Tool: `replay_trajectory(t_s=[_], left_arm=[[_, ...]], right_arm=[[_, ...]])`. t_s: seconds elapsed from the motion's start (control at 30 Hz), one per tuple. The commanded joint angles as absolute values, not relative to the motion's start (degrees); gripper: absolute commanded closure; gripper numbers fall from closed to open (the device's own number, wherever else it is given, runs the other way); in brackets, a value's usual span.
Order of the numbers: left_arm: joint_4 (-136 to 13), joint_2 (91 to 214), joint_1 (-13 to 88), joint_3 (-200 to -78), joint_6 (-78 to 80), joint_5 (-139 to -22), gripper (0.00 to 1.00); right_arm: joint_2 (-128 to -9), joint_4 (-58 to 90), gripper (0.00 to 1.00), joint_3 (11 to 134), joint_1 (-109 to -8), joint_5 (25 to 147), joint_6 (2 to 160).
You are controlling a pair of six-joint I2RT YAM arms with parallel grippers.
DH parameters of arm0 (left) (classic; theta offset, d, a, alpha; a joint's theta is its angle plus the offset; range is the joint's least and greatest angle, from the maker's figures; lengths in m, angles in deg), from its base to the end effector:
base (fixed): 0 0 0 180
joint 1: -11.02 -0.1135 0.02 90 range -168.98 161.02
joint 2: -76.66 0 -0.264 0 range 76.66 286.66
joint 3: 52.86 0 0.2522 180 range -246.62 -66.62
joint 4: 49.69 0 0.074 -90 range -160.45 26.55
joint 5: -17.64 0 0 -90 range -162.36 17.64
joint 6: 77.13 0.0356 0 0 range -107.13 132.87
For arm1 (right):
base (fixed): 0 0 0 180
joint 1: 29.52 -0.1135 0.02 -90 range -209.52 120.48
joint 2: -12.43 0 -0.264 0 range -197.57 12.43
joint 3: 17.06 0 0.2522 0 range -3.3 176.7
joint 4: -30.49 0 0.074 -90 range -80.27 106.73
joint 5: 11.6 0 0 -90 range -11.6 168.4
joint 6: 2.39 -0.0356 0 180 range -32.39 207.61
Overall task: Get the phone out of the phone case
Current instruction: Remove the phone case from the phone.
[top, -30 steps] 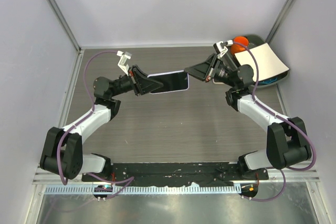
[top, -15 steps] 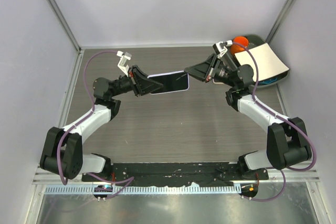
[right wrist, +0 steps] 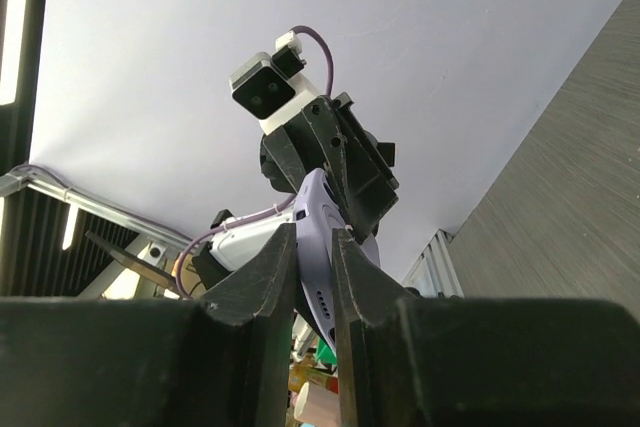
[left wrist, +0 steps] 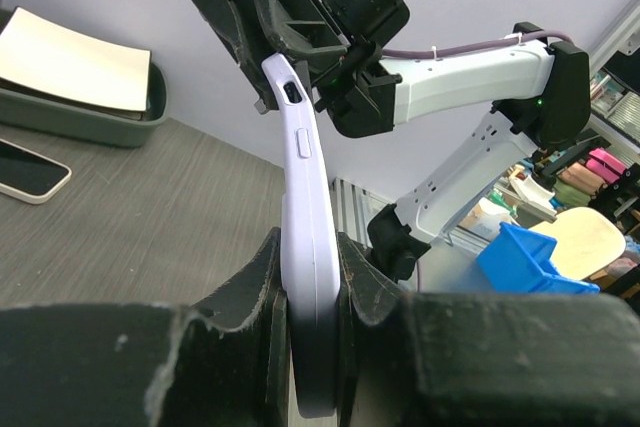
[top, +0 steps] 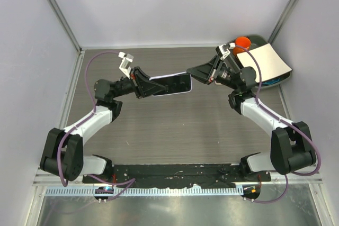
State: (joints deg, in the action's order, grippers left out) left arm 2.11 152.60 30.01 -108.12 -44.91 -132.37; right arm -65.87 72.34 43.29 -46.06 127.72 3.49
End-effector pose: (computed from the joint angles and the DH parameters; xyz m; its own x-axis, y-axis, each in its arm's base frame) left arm 0.2456 -0.1171 0.3280 -0.4702 -0.2854 -0.8351 0.8740 -0.0189 -0.4856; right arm 0.2754 0.1099 0.3337 -0.8060 0.4370 -0.3993 -0.4734 -0.0709 0.8780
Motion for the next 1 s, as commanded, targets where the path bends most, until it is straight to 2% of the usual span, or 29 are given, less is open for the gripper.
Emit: replay_trajectory(t_s=[0.0,0.27,0.73,0.83,0.87,0.97], left_arm=[[10.6,149.8,33.4,-108.7,-44.1,-142.1,1.00],[10.8,150.3,32.9,-109.2,-46.9,-137.0,1.00],[11.8,150.0,29.6,-108.2,-50.5,-128.7,1.00],[10.6,149.9,29.2,-108.2,-50.6,-128.1,1.00],[10.2,149.9,29.2,-108.1,-50.5,-128.1,1.00],[8.4,149.6,28.9,-108.1,-49.8,-127.9,1.00]], right_arm=[[-65.3,70.4,0.87,43.2,-46.1,121.0,3.4],[-64.6,61.5,0.89,45.0,-47.4,120.1,15.3],[-63.3,50.0,0.83,48.6,-49.3,118.0,31.4],[-62.3,50.1,0.75,49.5,-49.2,118.2,33.0],[-61.9,49.4,0.68,50.7,-49.2,118.6,35.2],[-60.2,44.3,0.55,54.9,-48.6,121.0,40.2]])
